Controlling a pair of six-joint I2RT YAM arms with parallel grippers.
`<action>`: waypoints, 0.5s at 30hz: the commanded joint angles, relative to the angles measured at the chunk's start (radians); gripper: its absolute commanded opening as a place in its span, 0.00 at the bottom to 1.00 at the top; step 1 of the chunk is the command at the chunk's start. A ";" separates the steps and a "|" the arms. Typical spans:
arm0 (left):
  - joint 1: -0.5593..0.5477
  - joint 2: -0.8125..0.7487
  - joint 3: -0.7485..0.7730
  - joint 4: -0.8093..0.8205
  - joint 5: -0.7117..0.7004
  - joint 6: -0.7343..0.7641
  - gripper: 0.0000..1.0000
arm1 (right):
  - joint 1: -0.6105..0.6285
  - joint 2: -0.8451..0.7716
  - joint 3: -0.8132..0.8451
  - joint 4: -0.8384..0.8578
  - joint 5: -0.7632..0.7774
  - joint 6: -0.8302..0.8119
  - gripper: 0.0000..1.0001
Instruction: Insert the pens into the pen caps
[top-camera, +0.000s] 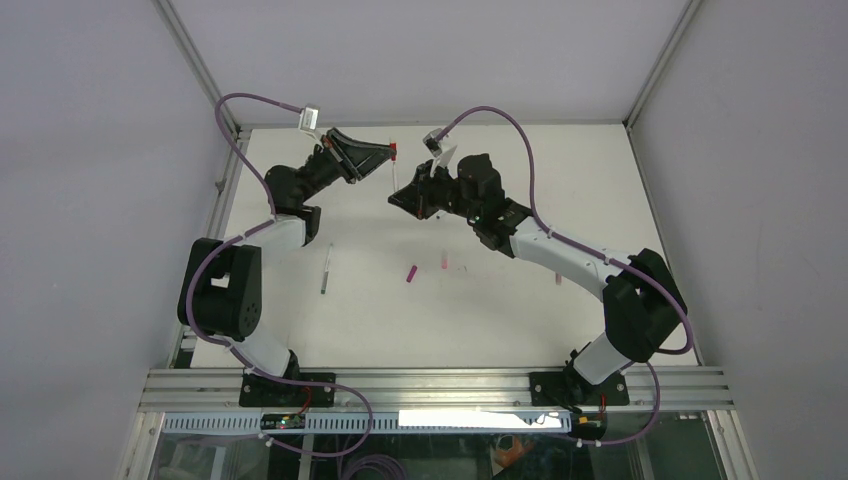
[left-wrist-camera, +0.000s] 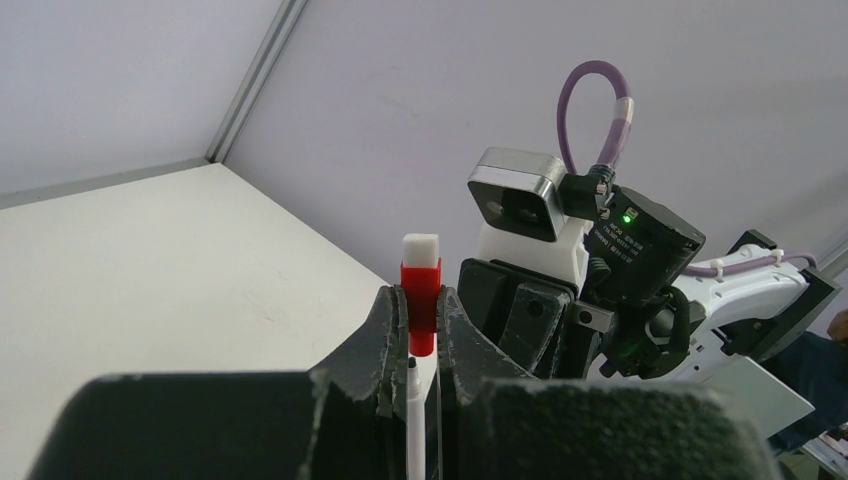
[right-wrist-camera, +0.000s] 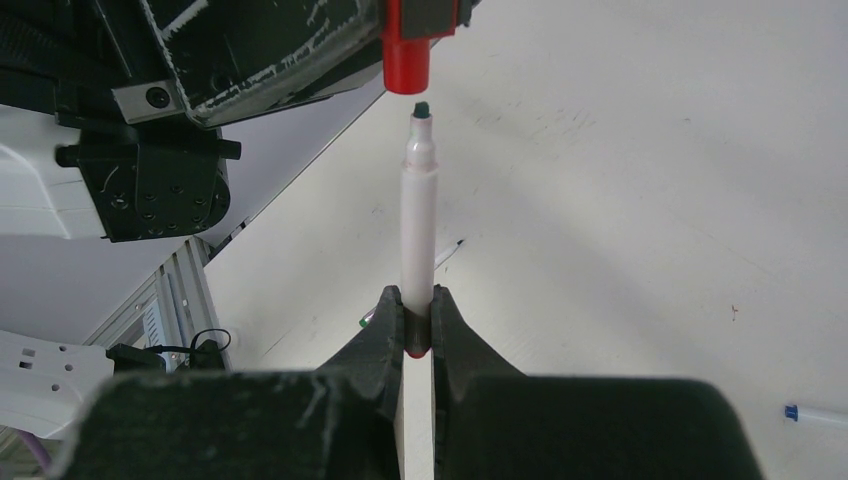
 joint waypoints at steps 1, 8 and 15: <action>0.009 0.001 0.024 0.147 -0.004 0.007 0.00 | -0.002 -0.045 0.029 0.055 -0.005 -0.005 0.00; 0.009 0.001 0.004 0.147 0.000 0.007 0.00 | -0.002 -0.036 0.064 0.040 0.000 -0.018 0.00; 0.009 0.004 -0.006 0.148 0.003 0.007 0.00 | -0.002 -0.024 0.092 0.026 0.008 -0.031 0.00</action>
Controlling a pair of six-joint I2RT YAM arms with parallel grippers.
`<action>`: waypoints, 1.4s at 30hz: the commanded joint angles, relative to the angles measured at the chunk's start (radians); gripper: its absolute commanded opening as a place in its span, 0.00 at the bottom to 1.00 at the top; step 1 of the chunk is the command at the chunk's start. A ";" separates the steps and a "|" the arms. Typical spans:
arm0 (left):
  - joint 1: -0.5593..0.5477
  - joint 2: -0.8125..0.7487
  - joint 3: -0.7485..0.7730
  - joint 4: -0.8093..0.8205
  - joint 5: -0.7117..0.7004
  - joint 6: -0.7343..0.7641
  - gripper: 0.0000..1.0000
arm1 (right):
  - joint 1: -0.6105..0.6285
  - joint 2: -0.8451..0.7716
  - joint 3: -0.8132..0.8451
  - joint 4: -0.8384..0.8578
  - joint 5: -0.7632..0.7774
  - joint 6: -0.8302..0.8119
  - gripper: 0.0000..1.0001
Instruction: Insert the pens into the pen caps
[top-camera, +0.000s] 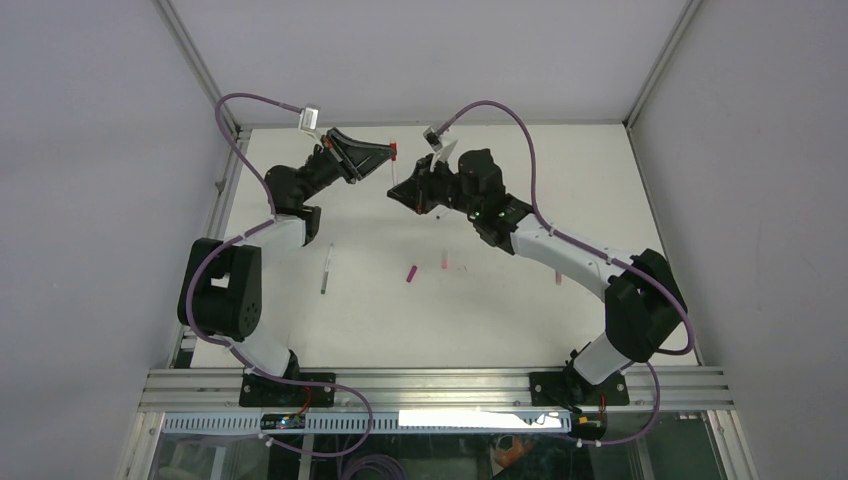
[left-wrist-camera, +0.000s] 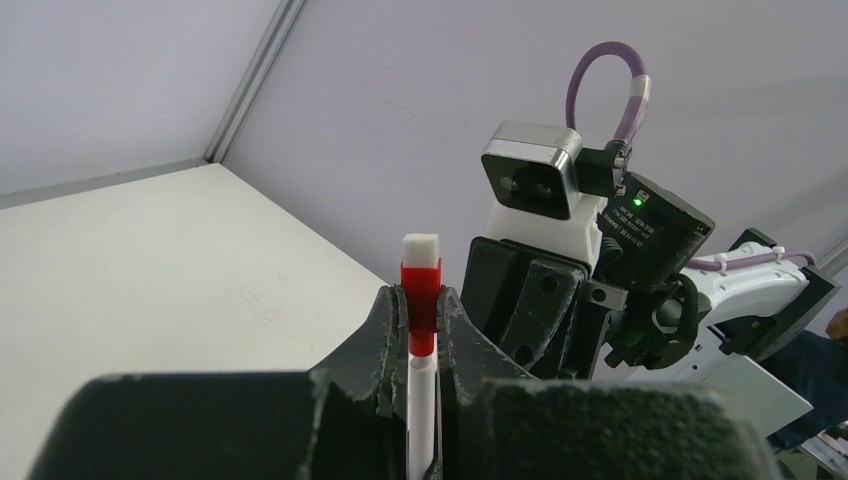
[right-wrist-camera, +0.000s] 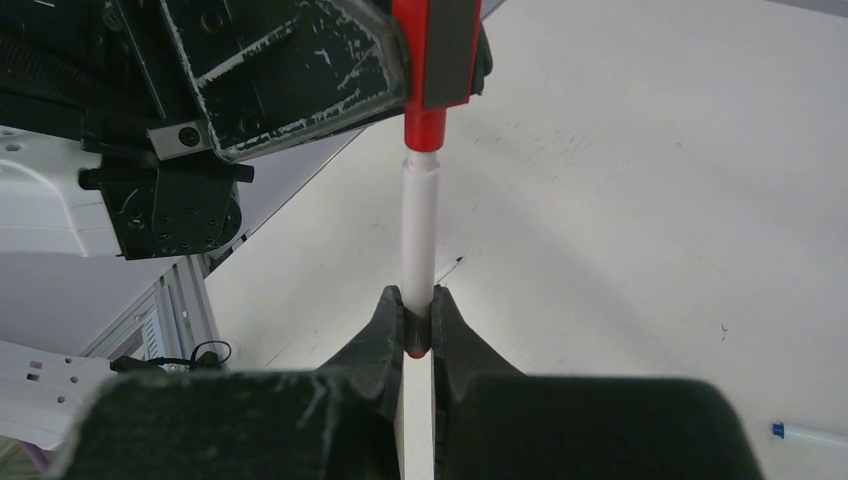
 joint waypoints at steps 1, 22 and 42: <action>0.009 0.003 -0.008 0.146 0.002 0.007 0.00 | -0.001 -0.021 0.063 0.031 0.003 -0.024 0.00; -0.081 0.006 -0.179 0.147 0.122 0.063 0.00 | -0.062 0.050 0.236 0.044 0.051 -0.056 0.00; -0.128 -0.043 -0.333 0.147 0.215 0.175 0.00 | -0.110 0.041 0.290 0.039 0.063 -0.060 0.00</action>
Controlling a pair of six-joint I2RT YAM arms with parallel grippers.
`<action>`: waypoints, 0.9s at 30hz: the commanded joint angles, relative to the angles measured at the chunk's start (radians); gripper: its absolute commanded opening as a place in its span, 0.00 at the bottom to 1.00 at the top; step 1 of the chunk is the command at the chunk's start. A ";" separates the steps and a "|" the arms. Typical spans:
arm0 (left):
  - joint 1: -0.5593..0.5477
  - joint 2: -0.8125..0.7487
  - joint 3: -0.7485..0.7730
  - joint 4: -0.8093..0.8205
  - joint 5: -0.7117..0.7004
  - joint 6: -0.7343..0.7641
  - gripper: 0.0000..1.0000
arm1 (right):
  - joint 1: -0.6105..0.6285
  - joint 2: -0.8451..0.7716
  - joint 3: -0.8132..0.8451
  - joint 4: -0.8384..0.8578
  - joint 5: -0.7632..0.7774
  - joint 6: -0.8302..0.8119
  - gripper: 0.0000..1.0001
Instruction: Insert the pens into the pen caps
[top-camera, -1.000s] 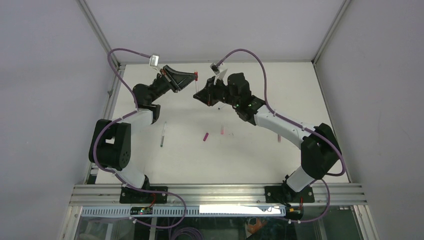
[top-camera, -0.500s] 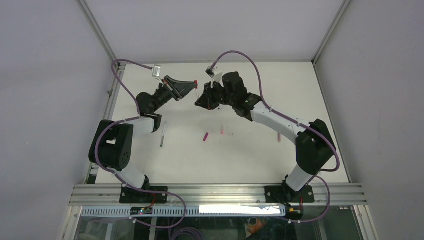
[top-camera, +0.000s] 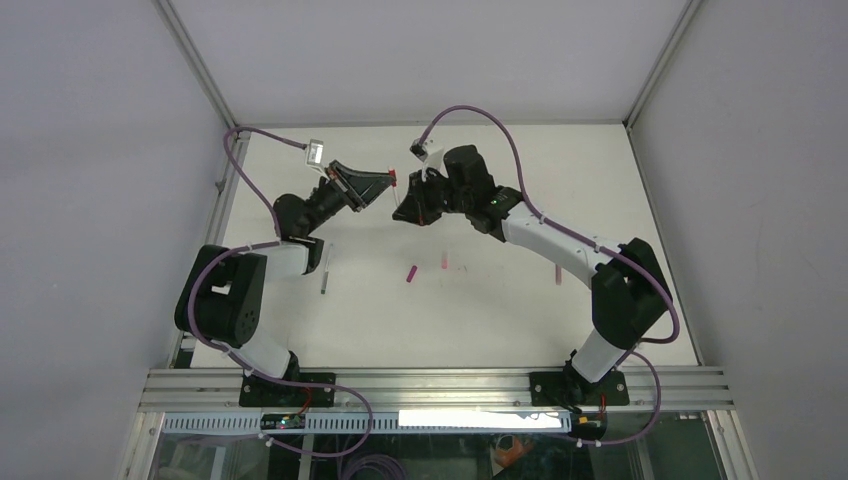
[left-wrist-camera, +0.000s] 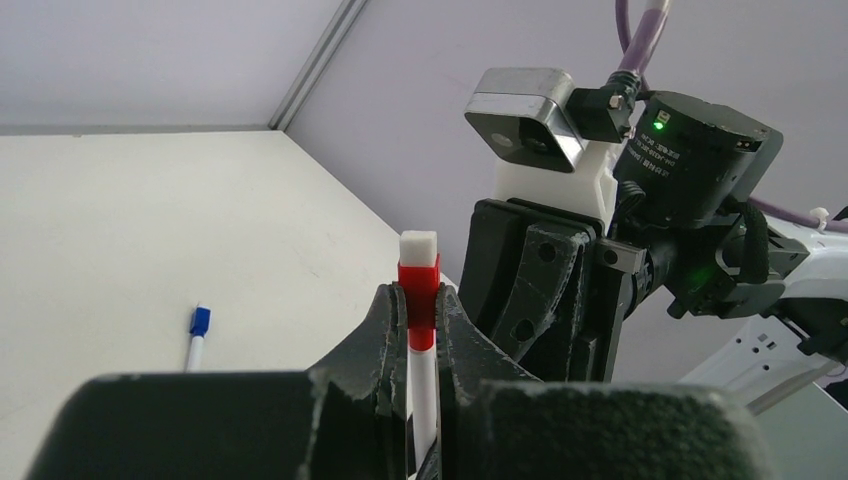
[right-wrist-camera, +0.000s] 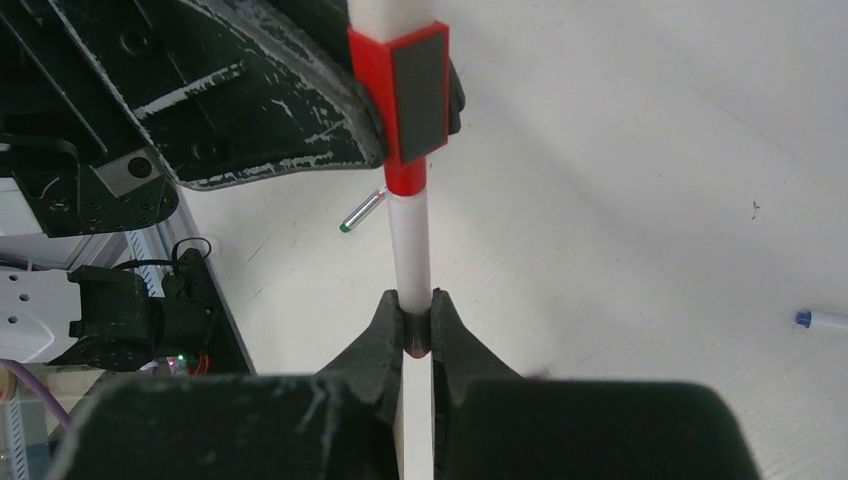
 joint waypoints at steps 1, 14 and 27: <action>-0.095 -0.013 -0.081 0.095 0.337 0.052 0.00 | -0.080 -0.043 0.173 0.374 0.155 0.009 0.00; -0.110 -0.035 -0.152 0.097 0.361 0.141 0.00 | -0.133 -0.075 0.138 0.464 0.147 0.063 0.00; -0.110 -0.023 -0.190 0.086 0.374 0.165 0.00 | -0.189 -0.111 0.146 0.499 0.136 0.074 0.00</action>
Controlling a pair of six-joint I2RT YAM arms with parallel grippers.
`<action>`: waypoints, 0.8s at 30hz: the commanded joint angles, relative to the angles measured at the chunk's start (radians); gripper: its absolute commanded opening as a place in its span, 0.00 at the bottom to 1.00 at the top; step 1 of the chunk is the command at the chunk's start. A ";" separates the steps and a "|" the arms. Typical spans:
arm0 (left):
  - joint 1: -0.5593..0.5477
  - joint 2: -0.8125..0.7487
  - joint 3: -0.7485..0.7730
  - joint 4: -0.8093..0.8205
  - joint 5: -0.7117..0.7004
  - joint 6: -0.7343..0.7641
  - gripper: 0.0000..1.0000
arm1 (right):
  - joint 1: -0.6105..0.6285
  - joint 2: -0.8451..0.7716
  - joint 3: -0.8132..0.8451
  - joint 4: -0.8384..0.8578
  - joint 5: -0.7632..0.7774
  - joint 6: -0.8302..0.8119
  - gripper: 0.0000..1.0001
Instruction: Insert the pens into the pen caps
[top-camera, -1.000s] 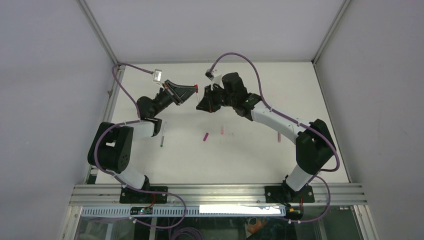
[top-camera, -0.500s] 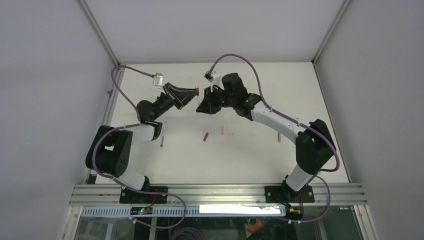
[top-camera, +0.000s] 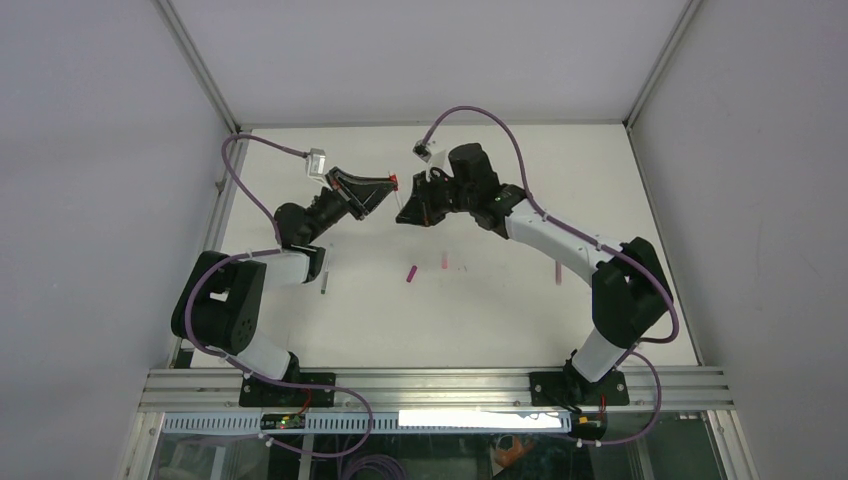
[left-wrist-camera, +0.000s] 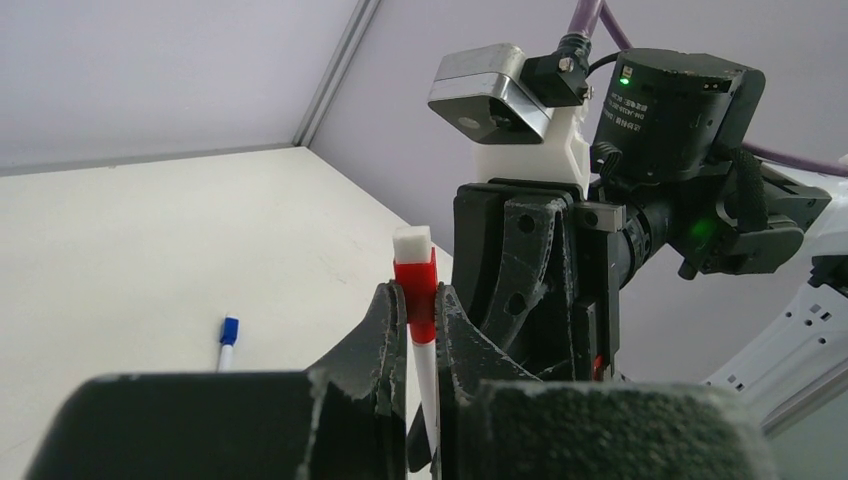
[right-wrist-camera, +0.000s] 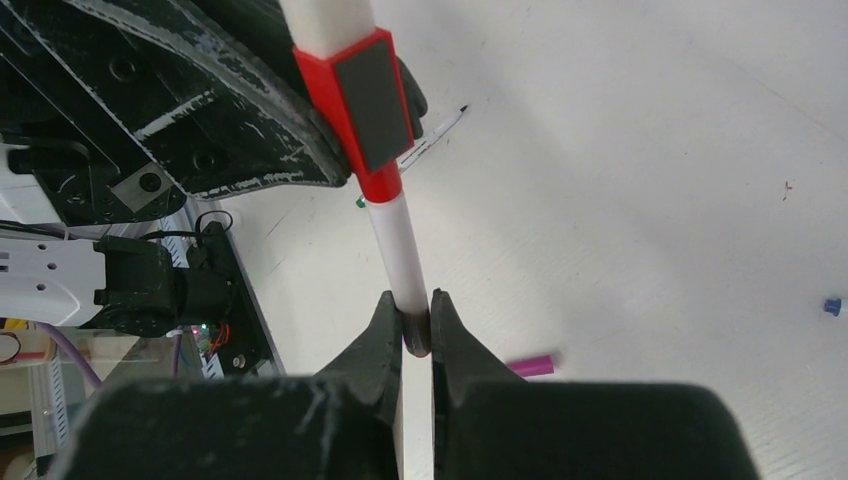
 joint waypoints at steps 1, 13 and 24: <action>-0.077 0.017 -0.121 0.051 0.416 0.036 0.00 | -0.163 -0.110 0.151 0.524 0.217 0.077 0.00; -0.079 -0.020 -0.115 -0.084 0.446 0.125 0.00 | -0.191 -0.097 0.193 0.521 0.190 0.087 0.00; -0.042 -0.077 -0.040 -0.241 0.363 0.173 0.01 | -0.192 -0.128 0.127 0.444 0.184 0.059 0.00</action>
